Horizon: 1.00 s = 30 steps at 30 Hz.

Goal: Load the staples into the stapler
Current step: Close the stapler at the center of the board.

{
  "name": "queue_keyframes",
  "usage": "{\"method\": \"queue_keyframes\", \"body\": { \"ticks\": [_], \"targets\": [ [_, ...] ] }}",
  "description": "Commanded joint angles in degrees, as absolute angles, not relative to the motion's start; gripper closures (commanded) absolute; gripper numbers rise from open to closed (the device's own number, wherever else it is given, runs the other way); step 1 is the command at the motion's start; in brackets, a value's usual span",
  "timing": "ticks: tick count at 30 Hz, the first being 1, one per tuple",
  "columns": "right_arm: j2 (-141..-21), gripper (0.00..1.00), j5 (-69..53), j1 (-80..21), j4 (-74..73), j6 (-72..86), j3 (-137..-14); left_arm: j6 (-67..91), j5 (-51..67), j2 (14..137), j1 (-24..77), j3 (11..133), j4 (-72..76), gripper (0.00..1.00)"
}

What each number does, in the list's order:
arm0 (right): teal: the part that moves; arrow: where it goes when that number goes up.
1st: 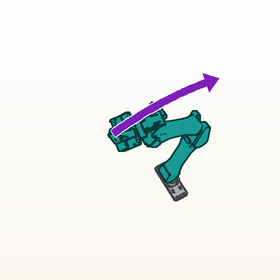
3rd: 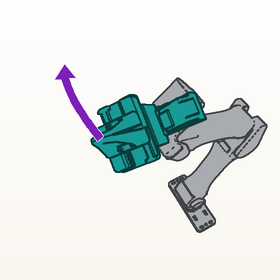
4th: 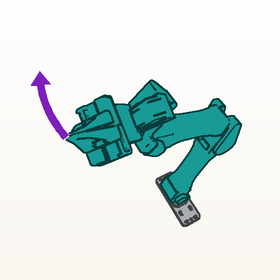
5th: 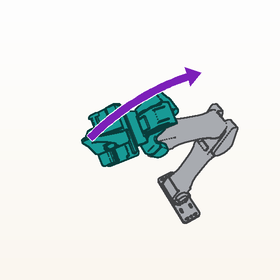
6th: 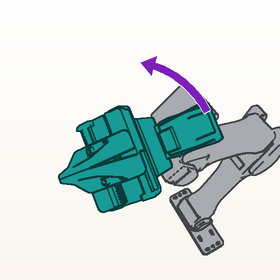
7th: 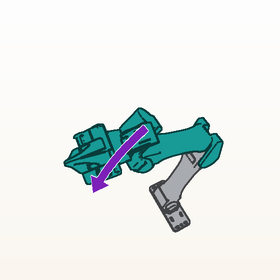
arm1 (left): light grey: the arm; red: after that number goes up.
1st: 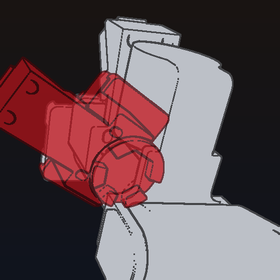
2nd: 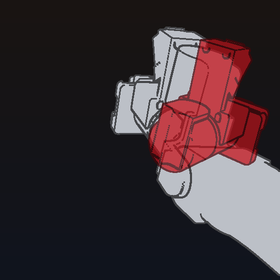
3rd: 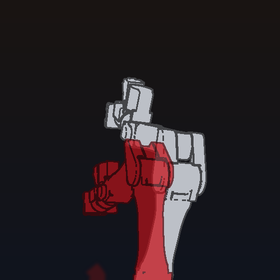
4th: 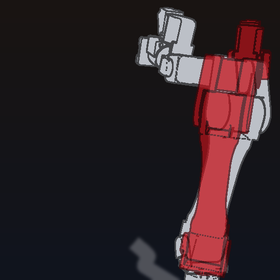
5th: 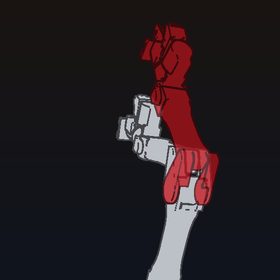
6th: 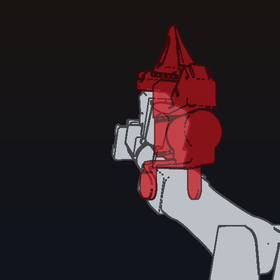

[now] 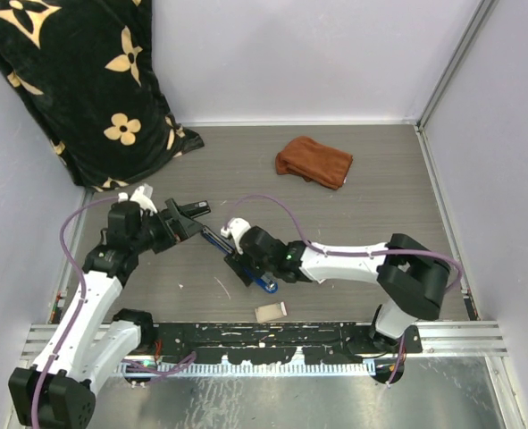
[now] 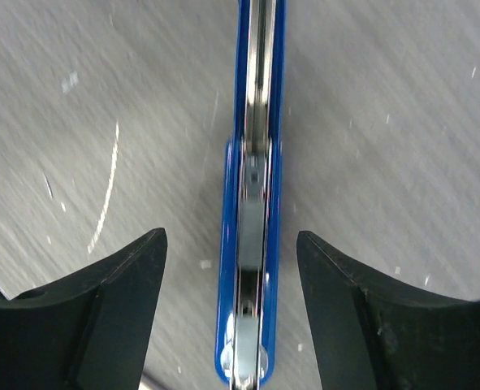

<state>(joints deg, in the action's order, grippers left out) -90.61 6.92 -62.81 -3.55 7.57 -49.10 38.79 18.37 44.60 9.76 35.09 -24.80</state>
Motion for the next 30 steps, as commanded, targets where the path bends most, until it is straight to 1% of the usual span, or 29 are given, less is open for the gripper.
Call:
{"method": "queue_keyframes", "body": {
  "ticks": [1, 7, 12, 16, 18, 22, 24, 26, 27, 30],
  "targets": [
    [-95.6, 0.29, 7.3, -61.3, -2.8, 5.4, -57.7, 33.0, 22.0, 46.3, 6.2, 41.5, -28.6, 0.02],
    [-106.6, 0.3, 4.6, -60.0, -2.4, 1.9, -68.4, 27.2, 26.3, 48.8, 2.2, 47.1, -34.4, 0.02],
    [-114.1, 0.37, 3.4, -59.1, -2.6, 0.7, -76.0, 27.1, 27.2, 46.9, 1.6, 45.9, -34.3, 0.02],
    [-117.4, 0.42, 3.2, -58.2, -2.8, -0.1, -79.0, 27.2, 27.4, 45.4, 1.4, 44.4, -34.7, 0.02],
    [-118.5, 0.5, 2.6, -57.9, -2.9, -0.5, -79.9, 27.3, 27.5, 44.9, 1.4, 43.7, -34.8, 0.02],
    [-119.3, 0.69, 2.2, -57.7, -2.4, -1.0, -79.9, 28.2, 27.5, 44.2, 1.4, 42.1, -33.8, 0.02],
    [-118.8, 0.83, 2.0, -57.7, -1.6, -0.9, -79.5, 29.5, 27.7, 44.0, 1.3, 40.8, -32.3, 0.02],
    [-117.7, 0.95, 2.0, -57.7, -0.3, -0.2, -78.3, 31.3, 28.2, 43.6, 1.3, 39.3, -30.1, 0.02],
    [-116.8, 0.99, 1.8, -57.7, 0.6, 0.1, -77.6, 32.2, 28.4, 43.3, 1.2, 38.3, -28.8, 0.02],
    [-112.8, 0.99, 0.6, -57.7, 5.6, 1.5, -73.9, 36.2, 28.4, 41.8, 1.2, 35.2, -24.9, 0.02]
  ]
}}
